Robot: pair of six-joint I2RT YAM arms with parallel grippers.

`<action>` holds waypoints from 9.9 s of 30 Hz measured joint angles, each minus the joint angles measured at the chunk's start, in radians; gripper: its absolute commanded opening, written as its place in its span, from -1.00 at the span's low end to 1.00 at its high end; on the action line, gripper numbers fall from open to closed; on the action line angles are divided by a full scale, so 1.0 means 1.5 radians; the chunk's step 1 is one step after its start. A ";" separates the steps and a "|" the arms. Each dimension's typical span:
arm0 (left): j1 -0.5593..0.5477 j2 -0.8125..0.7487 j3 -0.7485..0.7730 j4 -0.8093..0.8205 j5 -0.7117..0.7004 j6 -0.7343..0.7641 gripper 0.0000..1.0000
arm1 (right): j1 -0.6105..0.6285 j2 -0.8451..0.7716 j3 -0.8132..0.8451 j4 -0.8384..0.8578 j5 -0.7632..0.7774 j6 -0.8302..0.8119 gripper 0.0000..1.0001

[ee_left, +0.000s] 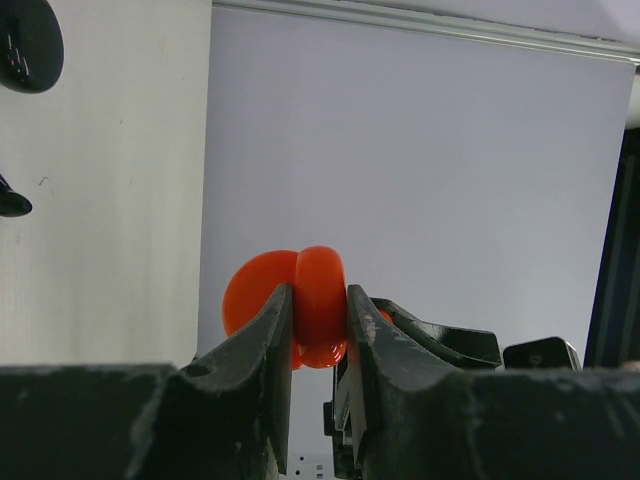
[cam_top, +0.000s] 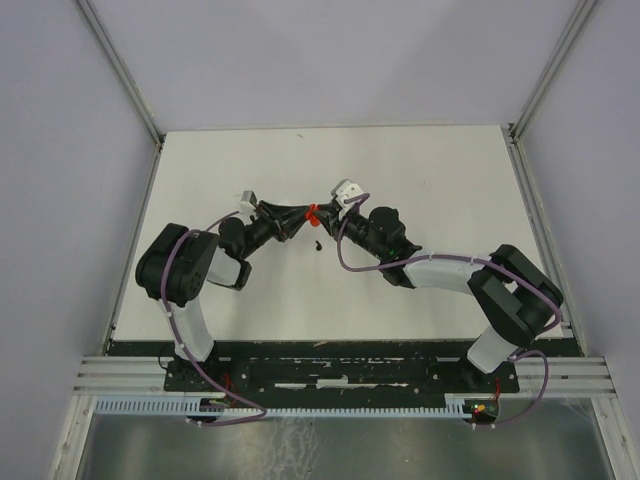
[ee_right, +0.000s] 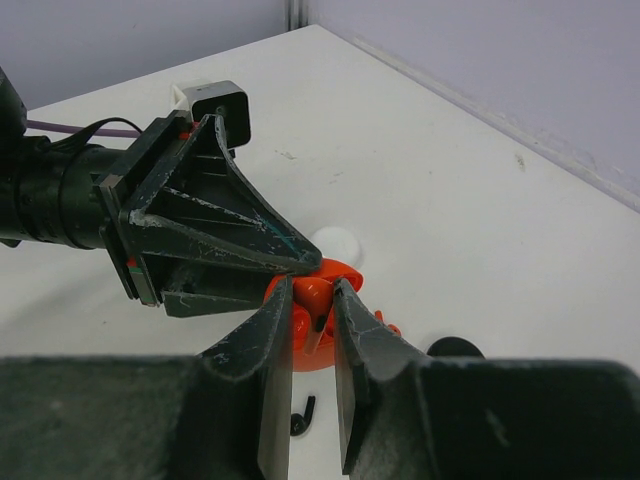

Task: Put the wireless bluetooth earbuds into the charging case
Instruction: Place the earbud in the charging case, then pick up the earbud from the center of the board.

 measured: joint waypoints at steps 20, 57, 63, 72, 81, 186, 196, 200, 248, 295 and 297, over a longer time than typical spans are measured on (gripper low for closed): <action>-0.007 0.000 0.007 -0.005 0.017 0.000 -0.94 | 0.000 0.021 0.000 0.011 0.000 -0.007 -0.97; -0.008 0.000 0.007 -0.004 0.011 -0.011 -0.94 | 0.000 0.037 0.000 0.029 0.000 -0.016 -0.84; -0.008 0.000 0.013 -0.004 0.012 -0.014 -0.94 | -0.001 0.037 -0.001 0.029 -0.002 -0.013 -0.66; -0.008 0.000 0.027 -0.007 0.011 -0.014 -0.94 | -0.003 0.035 -0.005 0.032 -0.002 -0.009 -0.31; -0.008 0.000 0.039 -0.010 0.011 -0.013 -0.94 | -0.003 -0.018 -0.019 0.023 0.020 0.004 0.08; 0.167 -0.092 -0.086 -0.005 0.052 0.002 -0.94 | -0.067 0.391 0.542 -0.689 -0.080 0.158 0.31; 0.167 -0.092 -0.086 -0.004 0.052 0.002 -0.94 | -0.067 0.339 0.531 -0.694 -0.048 0.154 0.14; 0.167 -0.092 -0.086 -0.004 0.052 0.002 -0.94 | -0.067 0.345 0.615 -0.767 0.003 0.154 0.14; 0.167 -0.071 -0.089 0.021 0.052 0.002 -0.94 | -0.067 0.516 0.817 -0.957 0.070 0.153 -0.11; 0.157 -0.059 -0.082 0.024 0.052 0.002 -0.94 | -0.067 0.201 0.337 -0.472 0.124 0.135 -0.98; 0.145 -0.058 -0.075 0.020 0.052 0.002 -0.94 | -0.067 0.154 0.273 -0.369 0.122 0.128 -0.98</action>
